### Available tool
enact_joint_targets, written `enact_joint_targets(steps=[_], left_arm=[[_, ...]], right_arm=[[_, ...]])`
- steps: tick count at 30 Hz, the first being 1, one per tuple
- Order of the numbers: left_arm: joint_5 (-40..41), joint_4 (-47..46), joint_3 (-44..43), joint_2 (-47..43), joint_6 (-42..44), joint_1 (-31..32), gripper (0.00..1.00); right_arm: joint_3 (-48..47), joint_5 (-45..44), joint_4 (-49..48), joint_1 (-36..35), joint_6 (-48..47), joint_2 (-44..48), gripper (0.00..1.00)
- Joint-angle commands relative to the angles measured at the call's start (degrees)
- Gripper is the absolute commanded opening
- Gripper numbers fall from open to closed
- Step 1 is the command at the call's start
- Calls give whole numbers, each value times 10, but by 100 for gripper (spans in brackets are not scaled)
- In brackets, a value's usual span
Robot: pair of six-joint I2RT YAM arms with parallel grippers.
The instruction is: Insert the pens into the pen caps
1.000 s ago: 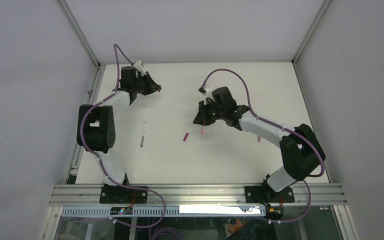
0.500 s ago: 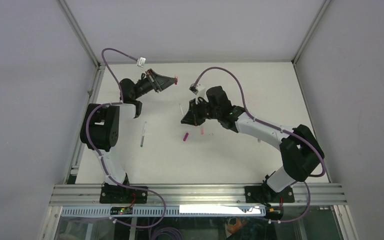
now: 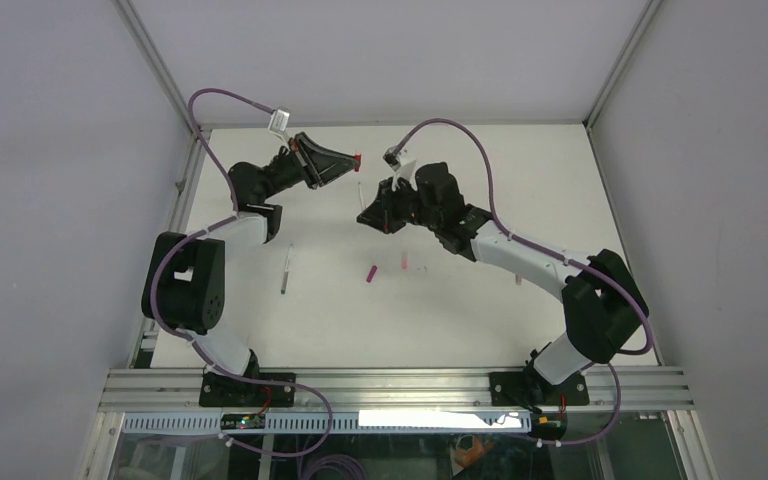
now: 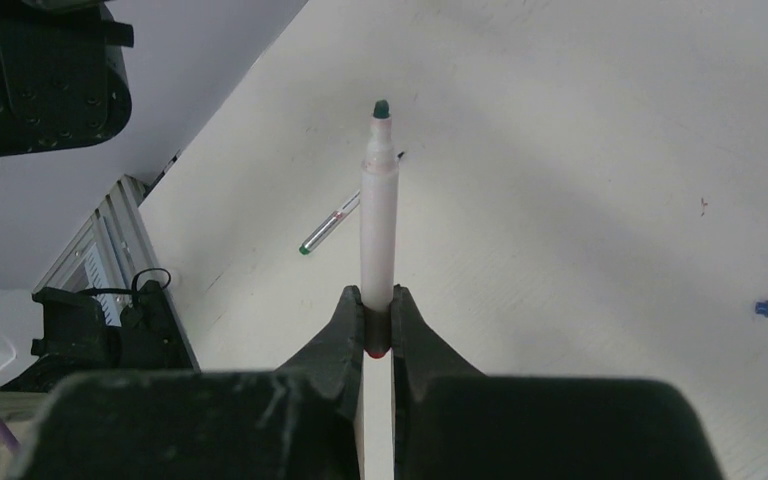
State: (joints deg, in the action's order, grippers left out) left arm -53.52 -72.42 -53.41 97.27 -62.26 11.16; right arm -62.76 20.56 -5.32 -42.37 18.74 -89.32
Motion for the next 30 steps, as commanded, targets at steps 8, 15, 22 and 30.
enact_joint_targets(steps=[8, 15, 22, 30], left_arm=[[9, -94, 20, -44, -7, 0, 0], [12, -94, 21, -44, -9, 1, 0], [12, -94, 17, -49, -11, 3, 0], [15, -94, 13, -42, -11, 3, 0]], right_arm=[[32, -29, -155, 0, 51, 46, 0], [24, -11, -160, 0, 62, 40, 0], [16, -1, -160, -5, 69, 27, 0], [4, 12, -152, -15, 69, 9, 0]])
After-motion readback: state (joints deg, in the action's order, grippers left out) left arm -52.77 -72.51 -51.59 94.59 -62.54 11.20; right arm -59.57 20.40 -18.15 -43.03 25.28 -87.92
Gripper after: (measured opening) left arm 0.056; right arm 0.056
